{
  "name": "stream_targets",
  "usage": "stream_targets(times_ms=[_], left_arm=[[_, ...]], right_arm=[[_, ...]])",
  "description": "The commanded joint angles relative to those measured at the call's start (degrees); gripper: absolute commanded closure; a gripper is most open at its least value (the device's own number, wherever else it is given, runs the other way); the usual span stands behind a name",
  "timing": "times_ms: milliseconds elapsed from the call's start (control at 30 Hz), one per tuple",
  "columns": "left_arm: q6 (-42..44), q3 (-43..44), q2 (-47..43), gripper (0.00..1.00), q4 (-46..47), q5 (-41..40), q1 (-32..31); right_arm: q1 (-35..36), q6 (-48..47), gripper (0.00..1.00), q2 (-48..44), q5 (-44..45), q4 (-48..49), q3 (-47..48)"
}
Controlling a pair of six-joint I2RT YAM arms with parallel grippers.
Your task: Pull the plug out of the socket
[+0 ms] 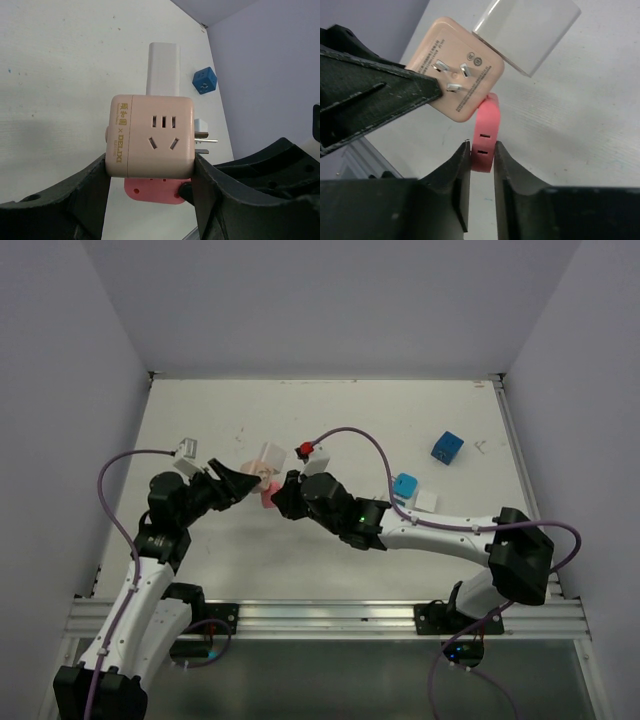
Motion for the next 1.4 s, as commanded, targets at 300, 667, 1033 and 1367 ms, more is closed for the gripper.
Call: stream_targets(times_ms=[300, 667, 1033, 1367], left_arm=[[2.9, 9.9, 4.5, 1.0, -4.7, 9.7, 0.3], [12.9, 17.5, 9.5, 1.0, -15.6, 16.5, 0.3], [16.0, 17.3, 11.5, 1.0, -17.1, 23.1, 0.3], [20.2, 17.3, 13.0, 1.0, -21.4, 23.0, 0.3]], right_arm=[[-0.3, -18.0, 1.0, -9.7, -1.1, -0.1, -5.8], [-3.1, -27.9, 1.0, -14.4, -7.2, -1.1, -8.3], [-4.4, -31.9, 0.97, -15.9, -8.4, -1.3, -9.7], [-5.7, -36.5, 1.0, -16.3, -12.1, -3.8, -8.6]])
